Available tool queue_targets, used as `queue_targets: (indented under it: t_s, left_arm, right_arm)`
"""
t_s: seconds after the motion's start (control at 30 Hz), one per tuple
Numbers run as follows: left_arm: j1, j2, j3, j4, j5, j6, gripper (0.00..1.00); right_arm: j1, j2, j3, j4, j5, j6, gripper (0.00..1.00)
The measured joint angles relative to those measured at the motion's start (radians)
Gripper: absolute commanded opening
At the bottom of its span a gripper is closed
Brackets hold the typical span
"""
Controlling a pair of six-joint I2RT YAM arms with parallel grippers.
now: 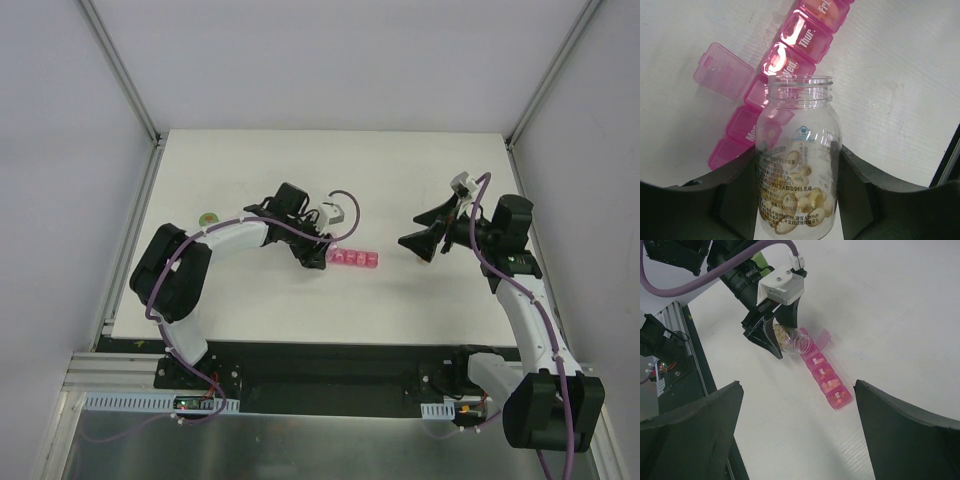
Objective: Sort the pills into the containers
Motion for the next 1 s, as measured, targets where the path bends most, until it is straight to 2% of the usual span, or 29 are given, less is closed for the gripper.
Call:
queue_targets:
  t_s: [0.5, 1.0]
  left_arm:
    - [-0.016, 0.0, -0.093, 0.085, -0.022, -0.077, 0.0]
    - [-0.016, -0.017, -0.097, 0.093, -0.066, -0.111, 0.0]
  right_arm:
    - [0.0, 0.003, -0.001, 0.021, -0.01, 0.011, 0.97]
    - [-0.001, 0.004, -0.002, 0.03, -0.019, 0.024, 0.97]
